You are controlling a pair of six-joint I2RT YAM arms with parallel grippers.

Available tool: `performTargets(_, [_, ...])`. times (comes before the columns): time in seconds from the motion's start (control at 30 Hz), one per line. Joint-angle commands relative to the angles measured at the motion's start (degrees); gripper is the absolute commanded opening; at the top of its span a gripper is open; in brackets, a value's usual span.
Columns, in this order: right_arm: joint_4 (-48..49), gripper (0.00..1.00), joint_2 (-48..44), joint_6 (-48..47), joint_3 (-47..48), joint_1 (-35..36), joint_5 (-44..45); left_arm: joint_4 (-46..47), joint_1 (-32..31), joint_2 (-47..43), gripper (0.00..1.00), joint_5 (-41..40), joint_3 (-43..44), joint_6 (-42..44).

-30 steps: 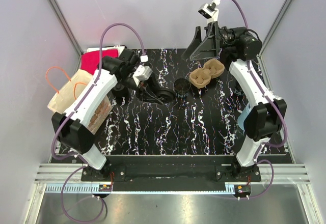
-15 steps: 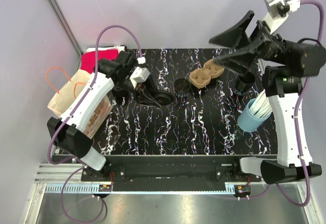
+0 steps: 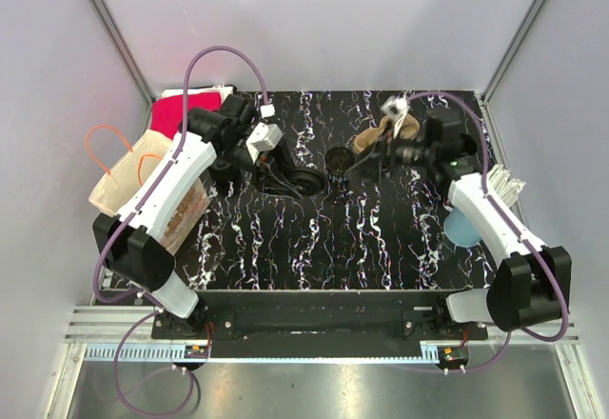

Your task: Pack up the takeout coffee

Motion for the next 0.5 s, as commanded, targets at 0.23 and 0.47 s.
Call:
performTargets(0.23, [25.99,0.9,-4.19,3.89,-6.23,8.35,-4.36,-2.77,0.45,0.67,0.04,10.54,2.38,1.1])
performTargets(0.47, [24.59,0.9,-3.41,4.16,-3.6,10.02,-8.76,-4.79,1.51,3.83,0.04,11.15,4.66,1.8])
